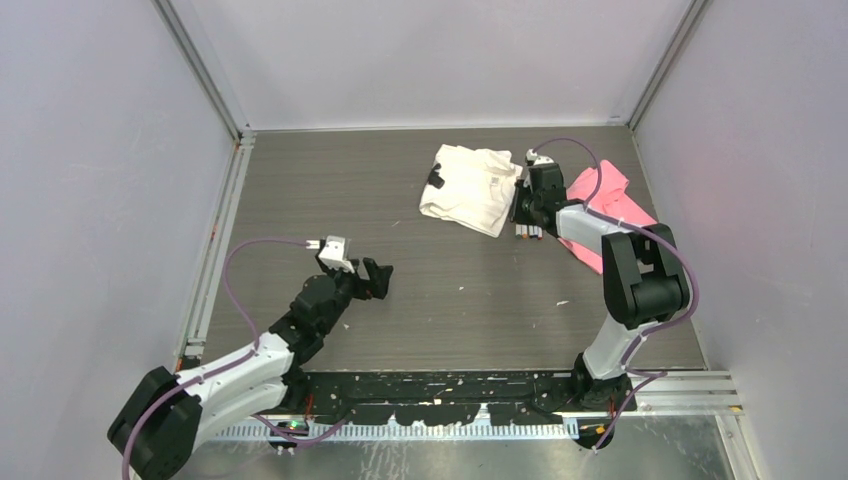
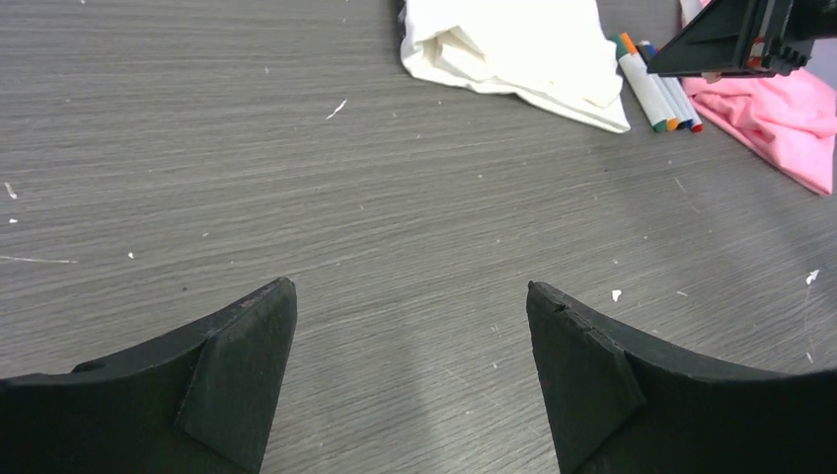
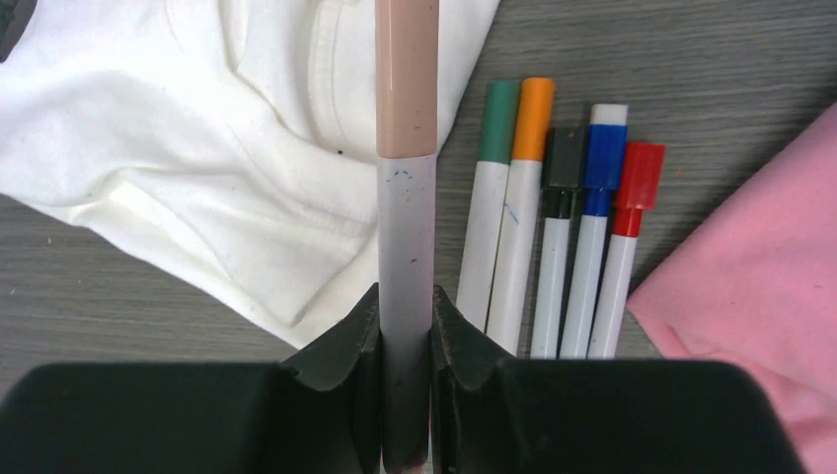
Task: Insert the pens into the pen caps
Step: Place the pen at the center of the board.
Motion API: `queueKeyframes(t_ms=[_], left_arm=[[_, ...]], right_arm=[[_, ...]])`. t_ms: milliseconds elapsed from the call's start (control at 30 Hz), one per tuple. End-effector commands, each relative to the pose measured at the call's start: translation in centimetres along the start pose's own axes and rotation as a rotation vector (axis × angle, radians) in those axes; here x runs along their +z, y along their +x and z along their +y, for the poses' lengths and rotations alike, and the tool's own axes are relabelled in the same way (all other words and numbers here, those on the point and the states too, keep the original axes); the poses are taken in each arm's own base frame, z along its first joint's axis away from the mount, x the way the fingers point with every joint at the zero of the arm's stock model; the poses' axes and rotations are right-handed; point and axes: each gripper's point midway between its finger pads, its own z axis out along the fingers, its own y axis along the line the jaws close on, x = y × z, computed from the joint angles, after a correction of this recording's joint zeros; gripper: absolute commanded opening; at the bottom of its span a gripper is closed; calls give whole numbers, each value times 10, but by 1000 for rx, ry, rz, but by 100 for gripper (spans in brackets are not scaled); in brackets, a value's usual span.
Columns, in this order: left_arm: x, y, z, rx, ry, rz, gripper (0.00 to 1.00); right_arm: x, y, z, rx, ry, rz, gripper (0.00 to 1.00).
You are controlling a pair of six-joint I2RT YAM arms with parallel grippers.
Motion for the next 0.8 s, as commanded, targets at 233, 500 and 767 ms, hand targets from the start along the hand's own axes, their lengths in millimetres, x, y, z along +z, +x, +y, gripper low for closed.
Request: queueKeyframes(t_ms=[233, 500, 767], left_arm=[[-7, -31, -8, -32, 31, -102, 87], [-22, -61, -26, -54, 101, -139, 87], [-37, -106, -60, -41, 223, -140, 98]], right_arm=[[-4, -24, -3, 13, 28, -43, 28], [-26, -39, 5, 22, -53, -65, 35], [-111, -66, 40, -333, -337, -69, 50]])
